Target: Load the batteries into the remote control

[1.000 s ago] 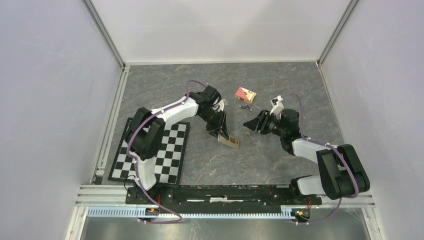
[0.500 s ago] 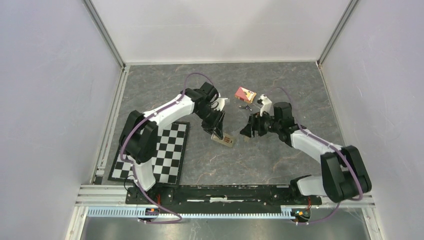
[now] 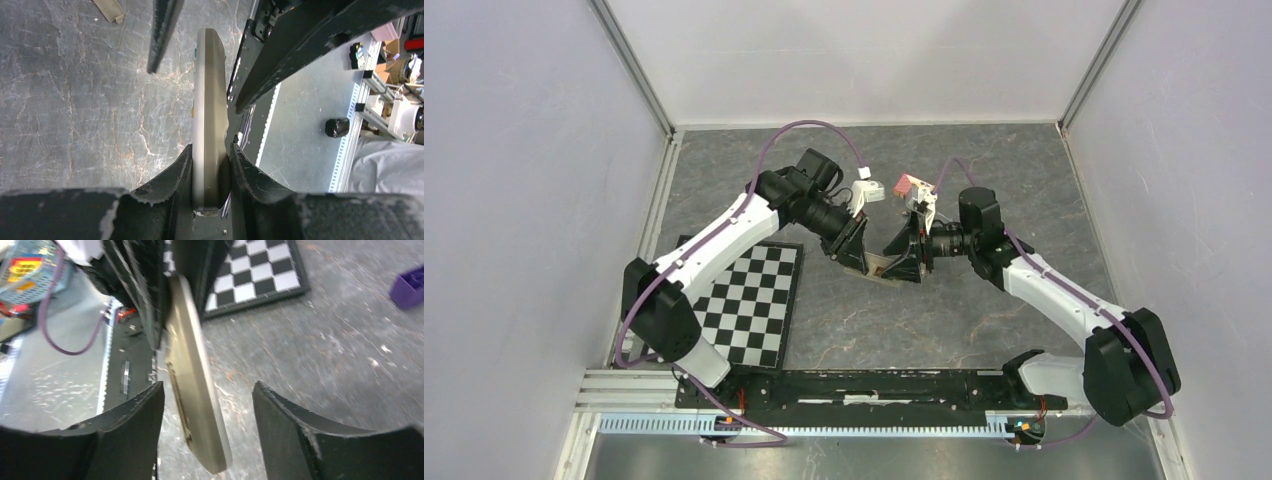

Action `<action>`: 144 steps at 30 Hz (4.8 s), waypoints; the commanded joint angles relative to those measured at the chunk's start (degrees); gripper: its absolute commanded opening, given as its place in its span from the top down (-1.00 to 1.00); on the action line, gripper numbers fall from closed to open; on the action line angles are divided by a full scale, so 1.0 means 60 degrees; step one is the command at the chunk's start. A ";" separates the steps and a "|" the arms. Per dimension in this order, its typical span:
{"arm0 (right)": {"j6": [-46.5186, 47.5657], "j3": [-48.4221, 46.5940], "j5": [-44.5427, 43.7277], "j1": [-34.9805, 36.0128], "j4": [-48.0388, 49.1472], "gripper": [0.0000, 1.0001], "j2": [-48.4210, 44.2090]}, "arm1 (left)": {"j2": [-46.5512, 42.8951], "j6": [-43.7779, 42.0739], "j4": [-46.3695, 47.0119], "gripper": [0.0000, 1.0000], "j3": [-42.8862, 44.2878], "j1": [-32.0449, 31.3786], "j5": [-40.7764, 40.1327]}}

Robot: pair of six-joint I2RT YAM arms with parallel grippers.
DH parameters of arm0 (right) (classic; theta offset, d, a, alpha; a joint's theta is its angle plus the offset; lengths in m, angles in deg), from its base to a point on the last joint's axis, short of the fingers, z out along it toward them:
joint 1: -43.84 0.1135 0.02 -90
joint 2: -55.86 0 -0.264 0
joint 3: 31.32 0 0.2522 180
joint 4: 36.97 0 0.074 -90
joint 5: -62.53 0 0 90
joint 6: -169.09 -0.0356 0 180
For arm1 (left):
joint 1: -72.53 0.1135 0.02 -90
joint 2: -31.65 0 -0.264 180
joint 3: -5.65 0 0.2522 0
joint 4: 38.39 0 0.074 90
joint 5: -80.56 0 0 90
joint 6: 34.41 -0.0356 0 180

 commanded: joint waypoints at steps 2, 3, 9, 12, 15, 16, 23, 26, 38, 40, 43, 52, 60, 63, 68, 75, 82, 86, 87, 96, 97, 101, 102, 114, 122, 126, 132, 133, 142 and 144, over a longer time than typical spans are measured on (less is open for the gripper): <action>0.0088 -0.0801 0.1991 0.0151 0.0153 -0.04 0.0180 | -0.0236 -0.1037 -0.0513 0.91 0.0710 0.0004 0.0339; -0.0025 -0.0825 0.2181 0.0156 0.0160 0.13 0.0218 | -0.0316 -0.1017 -0.0461 0.84 0.0783 0.0006 0.0244; -0.0346 -0.0974 0.2560 0.0228 0.0160 0.79 0.0028 | -0.1381 -0.0178 0.1326 0.40 0.0524 0.0130 -0.0019; -0.0598 -0.1272 0.2200 0.0229 0.0187 1.00 -0.0088 | -0.1807 0.0604 0.2435 0.16 0.0245 0.0244 0.0021; -0.1107 -0.1696 0.1048 0.0230 0.0203 1.00 -0.0176 | -0.2223 0.2408 0.4379 -0.37 -0.0532 0.0420 0.0000; -0.1267 -0.1858 0.0529 0.0230 0.0211 1.00 -0.0219 | -0.2355 0.3065 0.5134 -0.47 -0.0861 0.0503 0.0005; -0.3066 -0.2816 -0.1337 0.0219 0.0724 1.00 -0.0322 | -0.3032 0.7893 1.0189 -0.77 -0.2972 0.1136 -0.0611; -0.4696 -0.2491 -0.1537 0.0204 0.2423 1.00 -0.0525 | -0.3287 0.8707 1.0640 -0.90 -0.3310 0.1321 -0.1194; -0.7261 -0.2320 -0.2646 0.0200 0.3616 1.00 -0.0287 | -0.3113 1.3466 1.5760 -0.39 -0.4699 0.1563 -0.1236; -0.7712 -0.2273 -0.2887 0.0199 0.3641 1.00 -0.0185 | -0.3068 1.3578 1.5929 -0.25 -0.4759 0.1566 -0.1199; -0.8189 -0.2244 -0.2977 0.0203 0.3805 1.00 0.0018 | -0.3141 1.3494 1.5926 -0.15 -0.4897 0.1572 -0.1268; -0.7910 -0.1969 -0.3165 -0.0041 0.3796 -0.15 0.0035 | -0.3209 1.2297 1.4453 0.96 -0.4717 0.1881 -0.1566; -0.6346 -0.0405 -0.4779 -0.1786 0.2852 -0.52 -0.0323 | -0.4037 0.8390 0.9214 0.96 -0.4465 0.2463 -0.3559; -0.4059 -0.0604 -0.6306 -0.1778 0.1229 -0.44 0.0165 | -0.4151 0.7694 0.8473 0.96 -0.4427 0.2582 -0.3675; -0.1903 -0.0986 -0.7860 -0.1734 0.0591 0.10 0.1534 | -0.4007 0.7311 0.8306 0.96 -0.4239 0.2602 -0.3414; -0.0156 -0.2014 -0.9119 -0.1477 0.0372 0.40 0.3416 | -0.3282 0.7069 0.8173 0.96 -0.3613 0.2628 -0.3050; 0.1044 -0.3092 -0.8382 -0.1470 0.0207 0.04 0.5031 | -0.2464 0.7047 0.8170 0.96 -0.2987 0.2704 -0.2650; 0.1196 -0.3543 -0.8147 -0.1470 0.0117 0.13 0.5565 | -0.2101 0.7073 0.8130 0.96 -0.2661 0.2810 -0.2453; 0.1298 -0.3606 -0.7760 -0.1459 0.0130 0.18 0.5634 | -0.2048 0.7066 0.8128 0.96 -0.2586 0.2830 -0.2394; 0.2254 -0.4282 -0.6851 -0.0891 0.0047 -0.02 0.6274 | -0.1792 0.7420 0.8338 0.96 -0.2497 0.3377 -0.2018; 0.2343 -0.4344 -0.6883 -0.0848 0.0035 -0.01 0.6367 | -0.1791 0.7466 0.8360 0.96 -0.2499 0.3438 -0.1959; 0.2542 -0.5204 -0.7060 -0.0795 -0.0783 0.23 0.7040 | -0.1788 0.7616 0.8333 0.96 -0.2414 0.3616 -0.1840; 0.2608 -0.5408 -0.7155 -0.0796 -0.1120 0.25 0.7211 | -0.1790 0.7632 0.8343 0.96 -0.2397 0.3637 -0.1831; 0.3589 -0.5985 -0.7419 -0.0781 -0.2757 0.27 0.7673 | -0.1685 0.7750 0.8343 0.96 -0.2382 0.3669 -0.1536; 0.3209 -0.5965 -0.7536 -0.0781 -0.2883 0.90 0.7753 | -0.1866 0.7862 0.8417 0.96 -0.2538 0.3668 -0.1561; 0.2315 -0.6221 -0.7282 -0.0780 -0.2785 1.00 0.7490 | -0.2105 0.7979 0.8656 0.96 -0.2827 0.3667 -0.1649; 0.0310 -0.5786 -0.6786 -0.0682 -0.1960 1.00 0.5798 | -0.2448 0.8515 0.9888 0.96 -0.3508 0.3659 -0.1659; -0.0284 -0.5531 -0.6673 -0.0666 -0.1633 1.00 0.5420 | -0.2489 0.8649 1.0144 0.96 -0.3663 0.3654 -0.1664; -0.3801 -0.2858 -0.5153 -0.0503 0.2212 1.00 0.1621 | -0.2526 0.9706 1.2071 0.96 -0.4603 0.3292 -0.1969; -0.4170 -0.2527 -0.5073 -0.0271 0.2779 1.00 0.1046 | -0.2532 0.9738 1.2173 0.96 -0.4687 0.3054 -0.2175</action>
